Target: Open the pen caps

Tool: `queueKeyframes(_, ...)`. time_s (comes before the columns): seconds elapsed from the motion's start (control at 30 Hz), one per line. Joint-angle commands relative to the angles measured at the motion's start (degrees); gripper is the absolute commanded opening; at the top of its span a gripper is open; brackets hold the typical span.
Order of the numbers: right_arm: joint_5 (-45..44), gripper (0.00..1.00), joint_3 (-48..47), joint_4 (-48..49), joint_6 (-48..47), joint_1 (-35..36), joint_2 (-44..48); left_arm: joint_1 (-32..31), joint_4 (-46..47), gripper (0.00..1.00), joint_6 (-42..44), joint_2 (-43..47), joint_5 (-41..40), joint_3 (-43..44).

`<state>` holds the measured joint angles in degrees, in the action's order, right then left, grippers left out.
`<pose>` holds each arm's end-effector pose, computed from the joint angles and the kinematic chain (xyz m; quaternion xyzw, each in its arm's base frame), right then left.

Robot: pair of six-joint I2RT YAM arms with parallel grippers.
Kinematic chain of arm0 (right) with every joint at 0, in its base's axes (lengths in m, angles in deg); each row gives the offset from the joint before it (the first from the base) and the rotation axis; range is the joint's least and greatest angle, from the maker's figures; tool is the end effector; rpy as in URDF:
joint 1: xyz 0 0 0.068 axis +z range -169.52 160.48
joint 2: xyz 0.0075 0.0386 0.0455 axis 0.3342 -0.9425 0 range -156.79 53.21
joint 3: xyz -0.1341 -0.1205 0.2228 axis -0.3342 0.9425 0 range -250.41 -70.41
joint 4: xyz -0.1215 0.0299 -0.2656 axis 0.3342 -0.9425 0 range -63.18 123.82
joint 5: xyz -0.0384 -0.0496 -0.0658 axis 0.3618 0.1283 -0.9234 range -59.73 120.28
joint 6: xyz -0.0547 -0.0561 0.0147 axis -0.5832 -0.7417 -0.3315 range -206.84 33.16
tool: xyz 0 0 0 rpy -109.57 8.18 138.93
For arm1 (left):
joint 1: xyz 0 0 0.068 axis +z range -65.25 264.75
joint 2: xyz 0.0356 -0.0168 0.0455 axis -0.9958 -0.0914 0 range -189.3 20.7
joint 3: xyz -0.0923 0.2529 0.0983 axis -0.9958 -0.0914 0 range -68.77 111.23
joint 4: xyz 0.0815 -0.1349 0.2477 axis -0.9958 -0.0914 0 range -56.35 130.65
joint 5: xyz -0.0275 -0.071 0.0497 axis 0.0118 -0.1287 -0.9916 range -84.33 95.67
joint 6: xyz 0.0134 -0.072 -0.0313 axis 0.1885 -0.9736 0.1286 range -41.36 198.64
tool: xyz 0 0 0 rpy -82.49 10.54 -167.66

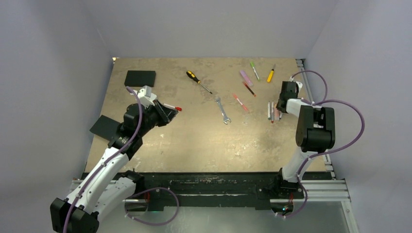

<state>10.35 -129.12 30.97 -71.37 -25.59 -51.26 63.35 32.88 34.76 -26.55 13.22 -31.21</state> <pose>0.4139 -0.0675 0.1209 0.2322 0.8937 -0.1327 0.3603 0.2311 -0.1002 0.2874 -0.1185 0.7967 -0.3631 0.4685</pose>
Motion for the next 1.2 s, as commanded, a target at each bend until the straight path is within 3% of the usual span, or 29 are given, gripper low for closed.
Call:
queueKeyframes(0.0, 1.2, 0.17, 1.0, -1.4, 1.1, 0.2, 2.9, -0.2, 2.2, 0.00, -0.1, 1.6, 1.1, -1.1)
queueKeyframes(0.53, 5.0, 0.22, 1.2, -1.0, 1.4, 0.9, 3.9, -0.3, 1.6, 0.00, -0.6, 3.3, 1.3, -2.1)
queueKeyframes(0.8, -1.1, 0.27, -1.1, -4.6, 3.2, 0.8, 6.5, -0.3, 1.5, 0.00, -0.3, 2.9, 1.0, -2.1)
queueKeyframes(1.07, -3.0, 0.54, -11.4, -9.1, 6.4, 0.8, 9.4, -0.3, -1.4, 0.00, 1.0, 3.0, -1.0, -0.9)
queueKeyframes(1.17, 0.5, 0.60, -10.8, -5.1, 10.0, 1.0, 14.4, -0.3, -4.3, 0.00, 2.4, 3.0, -3.1, -0.1)
